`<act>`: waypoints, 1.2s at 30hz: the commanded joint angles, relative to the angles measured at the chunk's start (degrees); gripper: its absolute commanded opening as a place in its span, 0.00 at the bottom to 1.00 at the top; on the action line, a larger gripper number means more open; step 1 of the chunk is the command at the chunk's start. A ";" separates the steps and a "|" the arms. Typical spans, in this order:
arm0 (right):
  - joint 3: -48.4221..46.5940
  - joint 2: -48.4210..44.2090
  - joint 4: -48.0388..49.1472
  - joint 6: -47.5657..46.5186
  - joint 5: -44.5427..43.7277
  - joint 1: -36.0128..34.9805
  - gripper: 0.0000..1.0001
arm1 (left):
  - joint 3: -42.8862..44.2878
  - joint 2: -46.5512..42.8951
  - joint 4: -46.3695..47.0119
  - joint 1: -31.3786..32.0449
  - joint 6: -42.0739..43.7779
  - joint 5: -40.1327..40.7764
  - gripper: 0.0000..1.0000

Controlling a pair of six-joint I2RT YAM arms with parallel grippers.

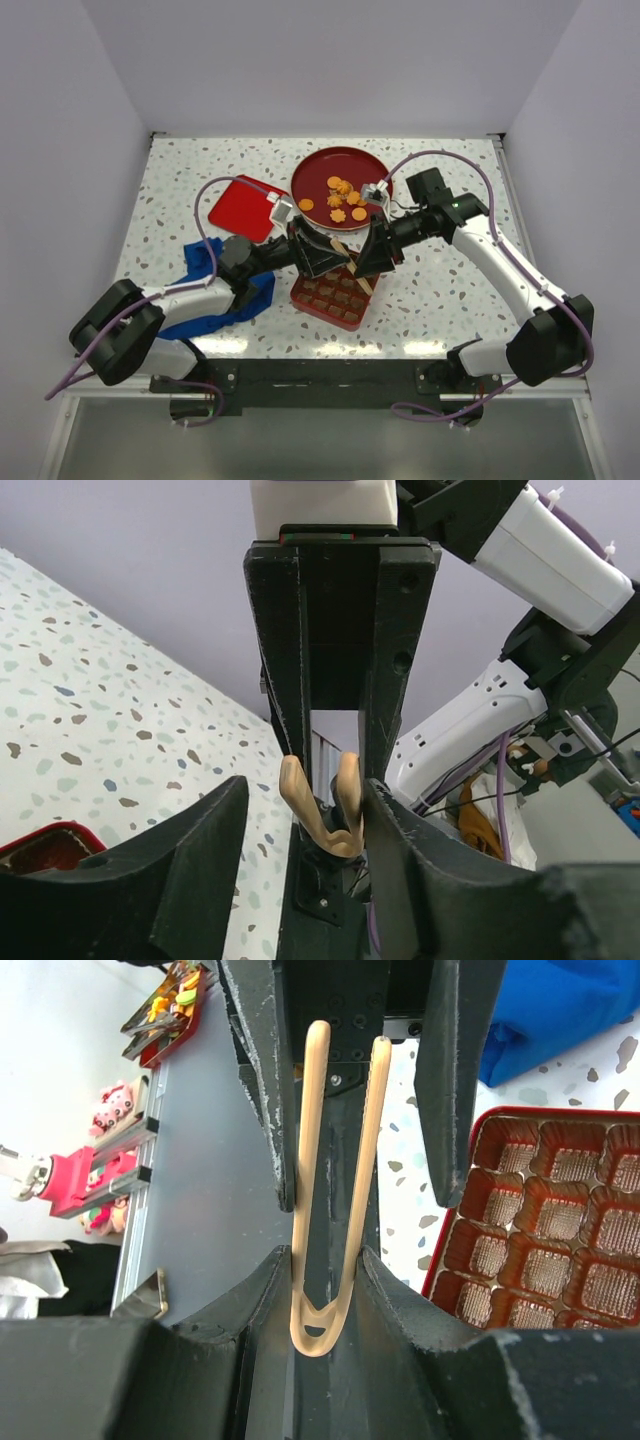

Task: Pack the cookies
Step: Pass from the right arm to the left, then pass from the left arm to the right

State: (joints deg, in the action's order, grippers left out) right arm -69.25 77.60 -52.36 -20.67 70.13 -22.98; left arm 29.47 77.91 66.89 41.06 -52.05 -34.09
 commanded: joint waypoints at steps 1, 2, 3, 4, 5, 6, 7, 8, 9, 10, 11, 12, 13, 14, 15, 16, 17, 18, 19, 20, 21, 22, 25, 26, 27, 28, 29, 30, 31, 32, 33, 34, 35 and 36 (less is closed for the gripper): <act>-0.27 -1.40 -0.29 -0.87 2.73 -0.40 0.29 | 1.81 0.84 7.11 0.34 -1.29 -0.72 0.48; -0.27 -1.40 -0.29 -0.95 2.56 -0.40 0.30 | 1.81 1.01 7.37 0.34 -1.38 -0.72 0.46; -0.27 -1.40 -0.20 -0.87 2.38 -0.40 0.31 | 1.73 1.19 7.72 0.34 -1.65 -0.81 0.42; -0.35 -1.40 -0.20 -0.87 2.21 -0.40 0.32 | 1.73 1.11 7.90 0.34 -1.74 -0.81 0.41; -0.36 -1.40 -0.11 -0.87 1.94 -0.40 0.33 | 1.64 1.10 7.99 0.34 -1.82 -0.72 0.39; -0.53 -1.40 -0.20 -0.78 1.25 -0.40 0.35 | 1.55 0.84 7.82 0.34 -1.74 -0.54 0.37; -0.62 -1.31 -0.20 -0.78 1.07 -0.40 0.36 | 1.38 0.67 7.73 0.43 -1.74 -0.19 0.36; -0.79 -1.31 -0.29 -0.69 0.89 -0.40 0.38 | 1.20 0.49 7.55 0.34 -1.65 0.24 0.35; -0.88 -1.31 -0.46 -0.69 0.10 -0.40 0.42 | 0.94 -0.12 7.38 0.43 -1.65 1.29 0.33; -1.23 -1.40 -0.38 -0.78 -0.08 -0.40 0.44 | 0.59 -0.39 7.29 0.34 -1.74 1.82 0.31; -1.32 -1.40 -0.55 -0.78 -0.51 -0.31 0.47 | 0.32 -0.74 7.11 0.43 -1.82 2.35 0.31; -1.50 -1.40 -0.73 -0.78 -0.95 -0.40 0.52 | -0.03 -1.18 6.85 0.34 -2.09 3.49 0.30; -1.67 -1.31 -0.81 -0.87 -1.05 -0.40 0.55 | -0.20 -1.35 6.85 0.43 -2.35 3.93 0.30; -1.85 -1.23 -0.99 -0.87 -1.05 -0.40 0.58 | -0.38 -1.62 6.76 0.43 -2.70 5.07 0.30; -2.02 -0.97 -1.17 -0.87 -0.96 -0.31 0.63 | -0.56 -1.71 6.59 0.34 -3.31 5.69 0.29; -2.37 -0.88 -1.34 -1.22 -0.87 -0.40 0.66 | -0.73 -1.79 6.67 0.43 -3.67 6.13 0.29; -2.64 -0.70 -1.78 -1.48 -1.04 -0.48 0.68 | -0.91 -1.71 7.11 0.34 -4.02 7.18 0.29; -2.90 -0.44 -1.70 -1.57 -1.13 -0.40 0.72 | -1.08 -1.71 7.55 0.43 -4.80 7.54 0.29; -3.25 -0.44 -1.52 -1.40 -1.39 -0.40 0.74 | -1.26 -1.71 7.90 0.34 -5.16 7.89 0.29; -3.34 -0.52 -0.65 -0.96 -1.57 -0.40 0.75 | -1.35 -1.88 8.68 0.34 -5.43 8.76 0.29; -3.34 -0.61 0.49 -0.17 -1.57 -0.40 0.78 | -1.61 -1.88 8.95 0.34 -6.12 9.30 0.29; -3.00 -0.96 1.98 2.71 -1.49 -0.40 0.79 | -1.87 -2.06 9.30 0.34 -6.39 9.82 0.29; -0.72 -2.10 11.63 14.19 -1.40 -0.40 0.79 | -2.40 -2.59 10.01 0.34 -7.62 12.02 0.29; 0.16 -2.45 18.36 17.82 -1.75 -0.40 0.80 | -2.49 -2.76 10.36 0.43 -7.97 12.98 0.29; 1.13 -2.72 22.17 22.38 -2.10 -0.40 0.81 | -2.75 -2.85 10.45 0.43 -8.85 13.69 0.29; 2.97 -3.33 25.52 29.91 -2.71 -0.40 0.81 | -3.02 -3.02 10.54 0.34 -9.29 14.39 0.29; 3.68 -3.42 30.42 32.77 -4.46 -0.48 0.83 | -3.37 -3.37 10.80 0.34 -9.73 15.70 0.29; 4.30 -3.51 32.56 35.49 -5.00 -0.40 0.83 | -3.89 -3.55 10.98 0.34 -10.52 16.50 0.29; 5.17 -3.42 34.41 40.13 -5.52 -0.31 0.83 | -4.16 -3.64 11.24 0.34 -10.87 17.12 0.29; 5.27 -2.99 35.91 41.40 -5.96 -0.40 0.83 | -4.51 -3.99 11.76 0.43 -11.14 18.52 0.29; 5.44 -2.81 36.18 42.71 -7.01 -0.40 0.83 | -5.12 -4.08 11.94 0.34 -11.75 19.14 0.29; 5.97 -2.63 36.71 44.29 -7.02 -0.48 0.83 | -5.22 -4.25 12.03 0.34 -12.02 19.75 0.29; 6.23 -2.63 37.93 45.09 -6.94 -0.40 0.82 | -5.48 -4.52 12.03 0.43 -12.11 20.80 0.29; 6.50 -2.63 38.55 45.71 -6.93 -0.40 0.82 | -5.65 -4.69 11.95 0.43 -12.46 21.25 0.29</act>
State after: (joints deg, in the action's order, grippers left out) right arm -63.81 75.70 -23.62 13.76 64.86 -23.24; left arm 24.82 75.11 73.21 41.32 -62.59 -18.33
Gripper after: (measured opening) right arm 0.823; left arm 0.294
